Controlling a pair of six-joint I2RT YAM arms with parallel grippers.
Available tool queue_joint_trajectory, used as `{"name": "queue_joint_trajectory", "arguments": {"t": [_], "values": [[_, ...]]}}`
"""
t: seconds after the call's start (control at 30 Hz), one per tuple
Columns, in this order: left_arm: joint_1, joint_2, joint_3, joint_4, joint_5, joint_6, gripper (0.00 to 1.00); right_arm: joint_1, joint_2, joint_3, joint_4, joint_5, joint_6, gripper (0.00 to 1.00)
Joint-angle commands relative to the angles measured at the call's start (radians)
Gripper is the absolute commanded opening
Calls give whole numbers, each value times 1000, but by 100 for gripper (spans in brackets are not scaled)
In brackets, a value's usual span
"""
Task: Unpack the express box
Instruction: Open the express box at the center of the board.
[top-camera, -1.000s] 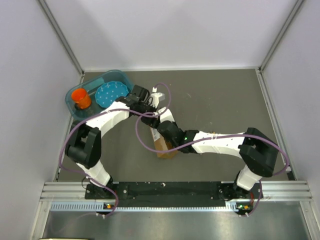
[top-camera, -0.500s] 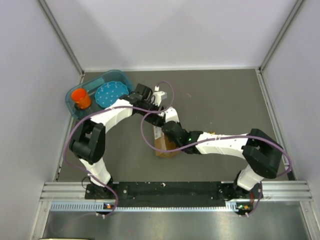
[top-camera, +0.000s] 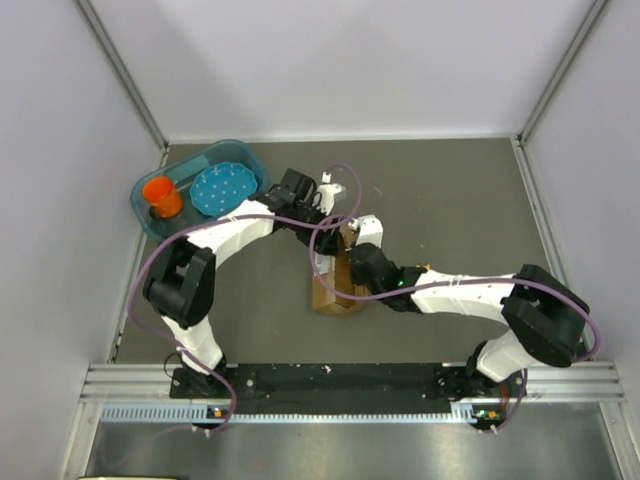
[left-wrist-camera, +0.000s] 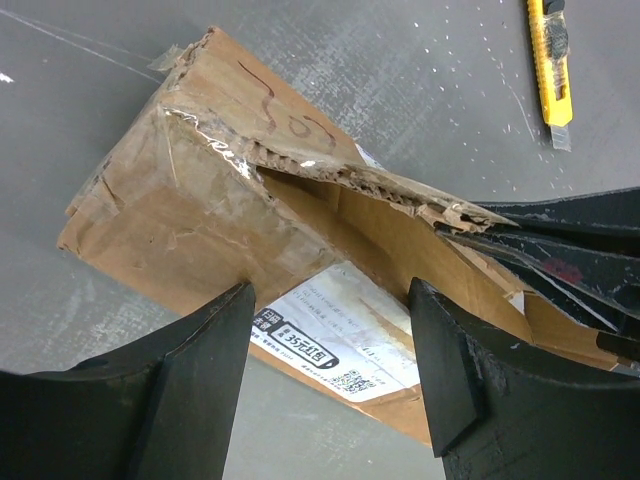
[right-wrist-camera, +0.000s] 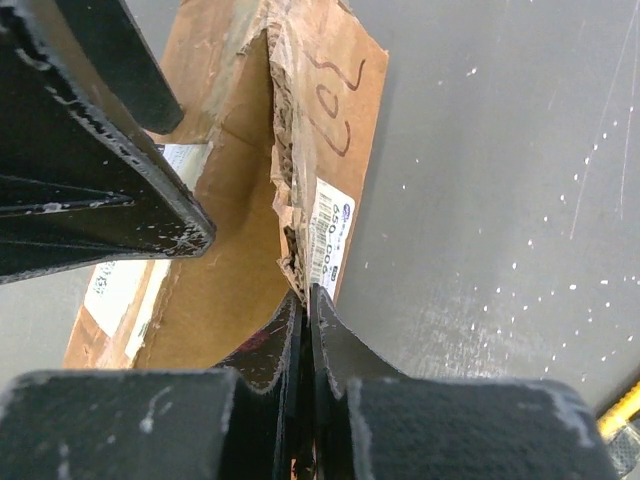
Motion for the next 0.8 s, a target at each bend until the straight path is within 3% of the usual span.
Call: {"name": "queue_joint_trajectory", "arguments": {"t": [0.0,0.27,0.47,0.77], "values": [[-2,95,-19,-84,-201,103,69,-47,-43,-49,-118,49,90,0],[-31,129,32,-133,-241,140,69,-141,-64,-146,-163,23,229,0],[-37,138,41,-170,-230,162,69,-274,-125,-240,-113,-118,340,0],[-68,147,125,-231,-192,168,70,-301,-102,-200,-71,-214,314,0]]}}
